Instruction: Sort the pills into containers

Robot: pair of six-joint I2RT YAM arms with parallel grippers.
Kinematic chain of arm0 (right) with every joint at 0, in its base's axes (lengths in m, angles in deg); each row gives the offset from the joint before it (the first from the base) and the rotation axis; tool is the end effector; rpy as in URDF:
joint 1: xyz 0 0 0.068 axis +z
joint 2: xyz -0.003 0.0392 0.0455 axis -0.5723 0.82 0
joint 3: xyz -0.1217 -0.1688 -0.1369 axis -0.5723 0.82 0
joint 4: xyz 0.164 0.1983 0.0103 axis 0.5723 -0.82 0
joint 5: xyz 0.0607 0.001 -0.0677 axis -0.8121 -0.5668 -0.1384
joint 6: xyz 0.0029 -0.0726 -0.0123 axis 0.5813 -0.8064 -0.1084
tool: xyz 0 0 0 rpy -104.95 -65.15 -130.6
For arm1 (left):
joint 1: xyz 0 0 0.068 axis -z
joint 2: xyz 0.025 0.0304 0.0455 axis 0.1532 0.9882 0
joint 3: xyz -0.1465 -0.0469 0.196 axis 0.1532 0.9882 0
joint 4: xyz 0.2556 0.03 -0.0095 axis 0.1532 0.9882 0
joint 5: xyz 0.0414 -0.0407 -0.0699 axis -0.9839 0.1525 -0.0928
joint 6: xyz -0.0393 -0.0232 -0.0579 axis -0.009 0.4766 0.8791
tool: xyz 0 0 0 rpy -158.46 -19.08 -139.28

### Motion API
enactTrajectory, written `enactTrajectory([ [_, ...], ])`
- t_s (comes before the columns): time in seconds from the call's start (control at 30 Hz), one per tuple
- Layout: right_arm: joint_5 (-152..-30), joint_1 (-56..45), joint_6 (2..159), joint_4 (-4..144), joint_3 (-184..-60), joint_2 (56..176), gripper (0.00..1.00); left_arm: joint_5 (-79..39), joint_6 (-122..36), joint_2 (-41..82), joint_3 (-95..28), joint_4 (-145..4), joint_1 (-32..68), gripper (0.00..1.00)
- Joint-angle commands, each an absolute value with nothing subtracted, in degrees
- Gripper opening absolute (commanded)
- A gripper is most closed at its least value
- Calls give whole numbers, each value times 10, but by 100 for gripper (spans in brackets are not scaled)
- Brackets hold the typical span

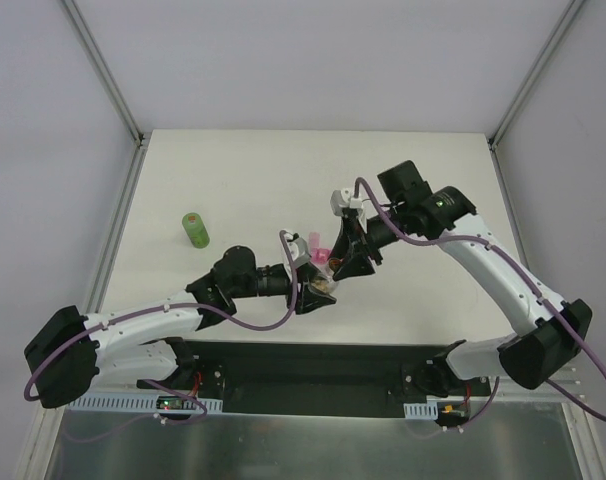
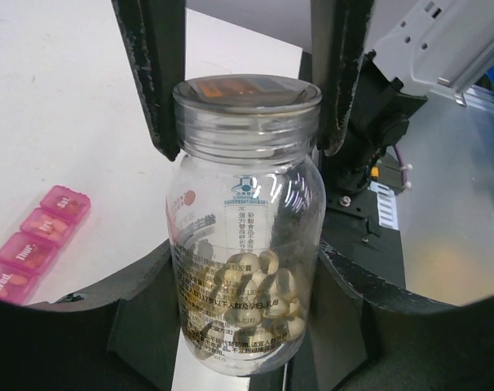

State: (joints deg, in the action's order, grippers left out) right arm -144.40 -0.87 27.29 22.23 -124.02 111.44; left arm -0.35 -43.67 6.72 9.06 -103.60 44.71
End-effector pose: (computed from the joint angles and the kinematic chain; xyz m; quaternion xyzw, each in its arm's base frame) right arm 0.1977 0.1983 0.3340 -0.6605 0.4935 0.4331 0.3642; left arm 0.1380 -0.2347 0.2547 0.4046 0.5586 -0.5147 0.5093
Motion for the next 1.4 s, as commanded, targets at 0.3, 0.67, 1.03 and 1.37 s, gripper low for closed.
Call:
enactTrajectory([
  [0.3, -1477, 37, -49, 82, -1291, 1134, 54, 10, -456, 50, 103, -1020, 443, 0],
  [0.67, -1355, 8, 484, 391, -1186, 1019, 97, -10, -447, 34, 104, -1020, 443, 0],
  [1.03, -1302, 4, 715, 464, -1099, 1007, 97, -41, -442, 41, 90, -1021, 443, 0],
  [1.37, -1298, 5, 725, 471, -1099, 1013, 82, -50, -444, 57, 74, -1014, 443, 0],
])
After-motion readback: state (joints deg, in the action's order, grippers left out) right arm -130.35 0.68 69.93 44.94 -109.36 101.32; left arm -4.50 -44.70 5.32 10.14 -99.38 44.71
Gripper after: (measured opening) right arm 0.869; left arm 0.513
